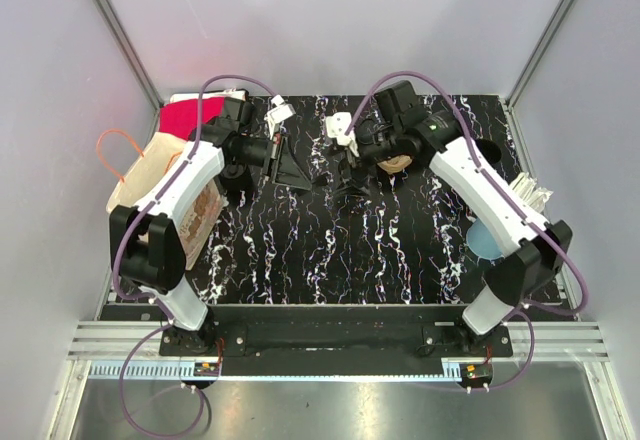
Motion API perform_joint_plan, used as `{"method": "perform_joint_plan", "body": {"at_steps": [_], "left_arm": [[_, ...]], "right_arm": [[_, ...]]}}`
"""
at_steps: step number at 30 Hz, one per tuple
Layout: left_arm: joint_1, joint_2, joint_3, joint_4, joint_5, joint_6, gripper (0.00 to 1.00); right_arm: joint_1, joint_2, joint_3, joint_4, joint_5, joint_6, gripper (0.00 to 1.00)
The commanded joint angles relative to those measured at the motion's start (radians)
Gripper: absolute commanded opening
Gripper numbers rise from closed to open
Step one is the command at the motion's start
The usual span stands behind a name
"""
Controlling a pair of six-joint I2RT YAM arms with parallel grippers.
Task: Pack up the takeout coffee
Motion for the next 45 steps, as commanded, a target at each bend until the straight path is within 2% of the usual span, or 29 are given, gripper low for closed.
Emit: {"method": "perform_joint_plan", "body": {"at_steps": [1,14,20,24,28,30,33,34,36,39,41,45], "left_arm": [[-0.005,-0.014,0.019,0.026,0.167,-0.017,0.14],[-0.018,0.022,0.012,0.049,0.168,-0.037,0.14],[-0.021,0.024,0.009,0.053,0.153,-0.037,0.15],[-0.022,0.018,0.011,0.055,0.15,-0.037,0.17],[-0.021,0.015,0.009,0.056,0.147,-0.035,0.2],[-0.021,0.013,0.009,0.058,0.144,-0.035,0.21],[-0.019,0.012,0.009,0.058,0.137,-0.035,0.31],[-0.021,0.01,0.011,0.059,0.134,-0.034,0.41],[-0.019,0.006,0.017,0.059,0.116,-0.032,0.52],[-0.019,-0.005,0.025,0.059,0.081,-0.026,0.57],[-0.015,-0.019,0.028,0.058,0.061,-0.021,0.68],[-0.001,-0.042,0.054,0.059,0.006,-0.021,0.74]], "right_arm": [[0.017,0.042,0.052,0.027,0.058,-0.016,0.96],[0.065,0.12,0.058,0.07,0.125,0.016,0.93],[0.082,0.135,0.052,0.085,0.153,0.04,0.86],[0.088,0.135,0.039,0.097,0.174,0.065,0.76],[0.088,0.134,0.039,0.104,0.179,0.091,0.58],[0.088,0.134,0.038,0.099,0.176,0.097,0.55],[0.086,0.134,0.036,0.096,0.173,0.1,0.5],[0.088,0.132,0.035,0.096,0.173,0.102,0.5],[0.088,0.129,0.03,0.093,0.173,0.105,0.47],[0.088,0.114,0.021,0.091,0.167,0.126,0.44],[0.088,0.106,0.007,0.09,0.156,0.134,0.43],[0.088,0.079,-0.017,0.091,0.139,0.145,0.42]]}}
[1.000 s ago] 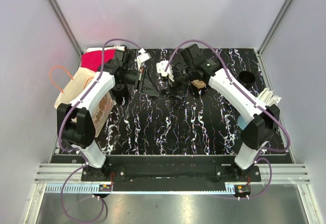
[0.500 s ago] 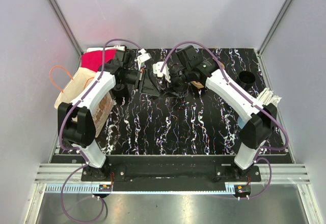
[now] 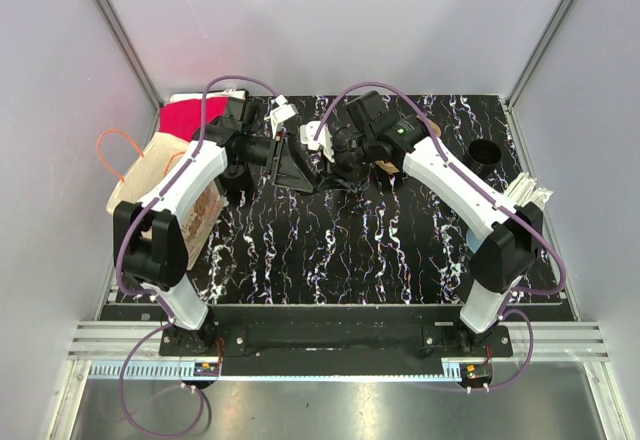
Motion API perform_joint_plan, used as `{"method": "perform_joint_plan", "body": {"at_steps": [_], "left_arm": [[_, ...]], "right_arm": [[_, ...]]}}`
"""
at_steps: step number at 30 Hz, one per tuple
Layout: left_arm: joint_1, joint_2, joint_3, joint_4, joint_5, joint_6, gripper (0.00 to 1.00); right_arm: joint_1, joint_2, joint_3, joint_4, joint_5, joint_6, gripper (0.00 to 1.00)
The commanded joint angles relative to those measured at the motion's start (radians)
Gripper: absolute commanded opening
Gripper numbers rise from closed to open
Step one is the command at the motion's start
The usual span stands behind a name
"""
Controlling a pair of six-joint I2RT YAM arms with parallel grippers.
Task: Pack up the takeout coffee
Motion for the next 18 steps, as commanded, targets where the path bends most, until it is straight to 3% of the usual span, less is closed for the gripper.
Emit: {"method": "perform_joint_plan", "body": {"at_steps": [1,3,8,13,18], "left_arm": [[0.017,-0.07,0.072,0.013,-0.021,0.008,0.74],[0.029,-0.081,0.083,0.013,-0.053,0.006,0.74],[0.034,-0.078,0.058,0.012,-0.065,0.028,0.74],[0.049,-0.075,0.043,0.008,-0.127,0.064,0.74],[0.124,-0.095,0.003,0.005,-0.209,0.12,0.74]], "right_arm": [[0.009,-0.059,-0.03,0.022,-0.017,0.031,0.41],[0.007,-0.068,-0.04,0.025,-0.015,0.031,0.29],[0.009,-0.065,-0.073,0.061,0.003,0.057,0.17],[0.009,-0.063,-0.077,0.064,0.006,0.071,0.17],[0.009,-0.106,-0.189,0.105,0.029,0.068,0.3]]}}
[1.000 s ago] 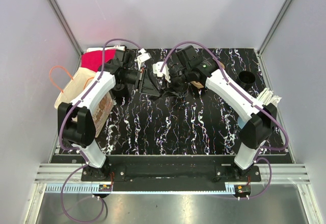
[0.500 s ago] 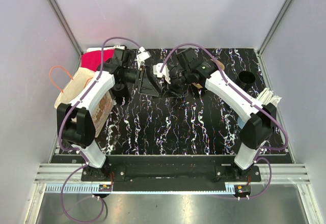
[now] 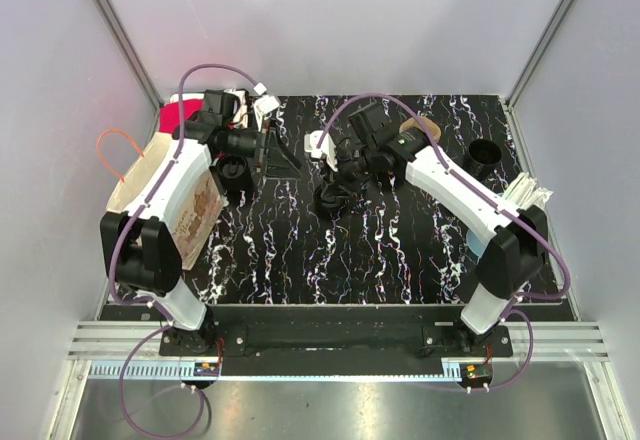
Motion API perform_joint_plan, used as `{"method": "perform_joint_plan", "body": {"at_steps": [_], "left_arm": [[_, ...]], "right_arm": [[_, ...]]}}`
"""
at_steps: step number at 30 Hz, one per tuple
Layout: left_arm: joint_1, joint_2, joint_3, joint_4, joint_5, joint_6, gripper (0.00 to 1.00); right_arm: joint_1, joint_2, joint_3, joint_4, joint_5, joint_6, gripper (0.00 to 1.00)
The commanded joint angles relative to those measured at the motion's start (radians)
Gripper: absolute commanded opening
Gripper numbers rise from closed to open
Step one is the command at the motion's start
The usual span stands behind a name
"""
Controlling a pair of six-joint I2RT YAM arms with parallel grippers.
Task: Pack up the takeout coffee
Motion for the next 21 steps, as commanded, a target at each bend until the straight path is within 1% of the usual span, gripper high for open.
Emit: {"method": "perform_joint_plan", "body": {"at_steps": [1,2,6,7,9,11,16,21], "left_arm": [[0.073,-0.056,-0.038,0.005,-0.092,0.08,0.75],[0.08,-0.062,-0.052,0.008,-0.099,0.086,0.74],[0.117,-0.097,-0.121,0.017,-0.115,0.117,0.75],[0.135,-0.111,-0.128,0.021,-0.116,0.117,0.75],[0.155,-0.12,-0.142,0.027,-0.122,0.109,0.75],[0.195,-0.136,-0.15,0.028,-0.11,0.104,0.75],[0.272,-0.192,-0.194,0.03,-0.129,0.101,0.77],[0.312,-0.261,-0.259,0.031,-0.164,0.121,0.79]], "right_arm": [[0.009,-0.077,-0.106,0.094,0.052,0.014,0.34],[0.009,-0.079,-0.122,0.113,0.065,0.032,0.41],[0.009,-0.069,-0.225,0.239,0.118,0.104,0.45],[0.011,-0.063,-0.238,0.297,0.131,0.152,0.47],[0.011,-0.028,-0.245,0.338,0.147,0.19,0.51],[0.015,0.022,-0.232,0.383,0.194,0.236,0.51],[0.03,0.107,-0.173,0.389,0.26,0.2,0.6],[0.038,0.187,-0.162,0.362,0.332,0.135,0.66]]}}
